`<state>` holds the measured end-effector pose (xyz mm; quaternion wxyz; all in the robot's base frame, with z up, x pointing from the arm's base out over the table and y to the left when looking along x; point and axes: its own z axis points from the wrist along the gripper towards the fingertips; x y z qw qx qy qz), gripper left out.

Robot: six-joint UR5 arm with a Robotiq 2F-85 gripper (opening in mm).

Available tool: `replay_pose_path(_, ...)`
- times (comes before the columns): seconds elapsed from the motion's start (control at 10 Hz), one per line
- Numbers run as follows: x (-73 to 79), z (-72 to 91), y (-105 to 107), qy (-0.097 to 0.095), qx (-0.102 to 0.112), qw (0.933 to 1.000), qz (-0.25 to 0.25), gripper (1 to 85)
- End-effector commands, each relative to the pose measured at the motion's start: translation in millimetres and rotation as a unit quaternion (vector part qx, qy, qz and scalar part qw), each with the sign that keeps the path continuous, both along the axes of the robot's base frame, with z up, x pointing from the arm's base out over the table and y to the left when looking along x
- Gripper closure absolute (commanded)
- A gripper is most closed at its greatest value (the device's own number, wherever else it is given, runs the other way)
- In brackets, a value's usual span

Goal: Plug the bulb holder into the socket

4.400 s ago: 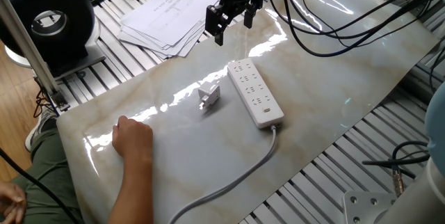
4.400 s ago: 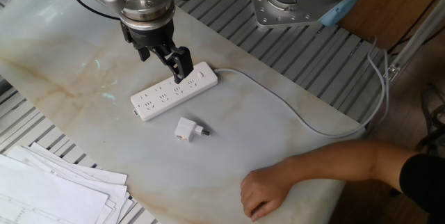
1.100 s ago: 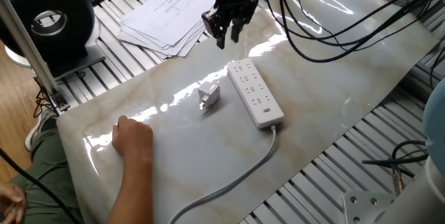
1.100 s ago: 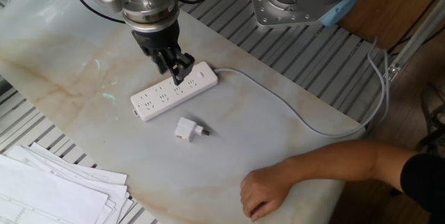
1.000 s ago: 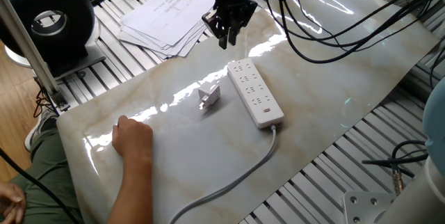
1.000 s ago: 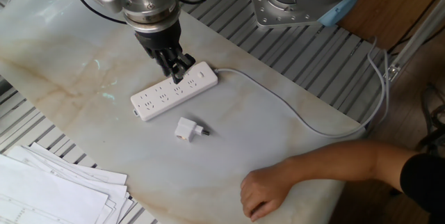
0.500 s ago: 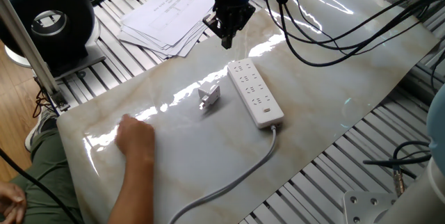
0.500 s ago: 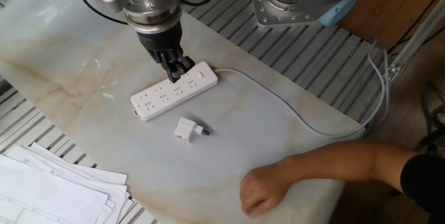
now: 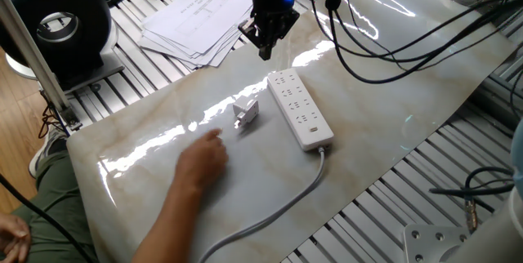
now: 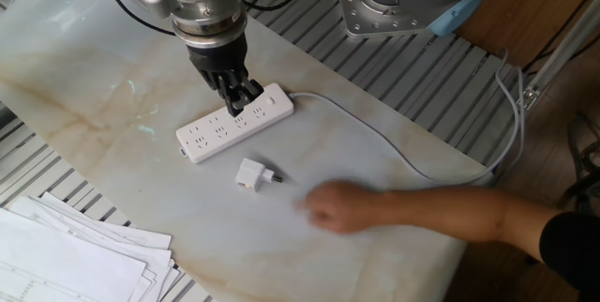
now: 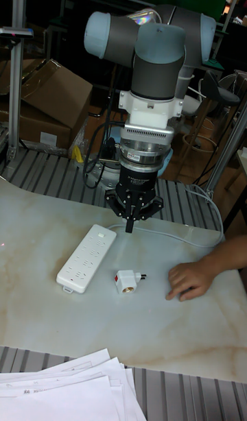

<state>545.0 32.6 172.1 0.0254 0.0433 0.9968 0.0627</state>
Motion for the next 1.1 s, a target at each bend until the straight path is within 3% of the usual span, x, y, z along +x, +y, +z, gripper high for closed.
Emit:
replay_pose_path(0.0,1.7,-14.2,-0.9,-0.036,0.005,0.9993,0.008,84.3)
replay_pose_path(0.1,1.5,-12.5,0.2,-0.037,0.009,0.9990,0.022,84.3)
replay_pose_path(0.2,-3.2,-8.2,-1.9,-0.017,0.002,0.9994,0.030,84.3)
replay_pose_path(0.6,-7.8,-9.6,-20.9,-0.011,-0.038,0.9973,0.062,84.3)
replay_pose_path(1.0,-9.8,-10.1,-26.7,-0.013,-0.039,0.9963,0.076,84.3)
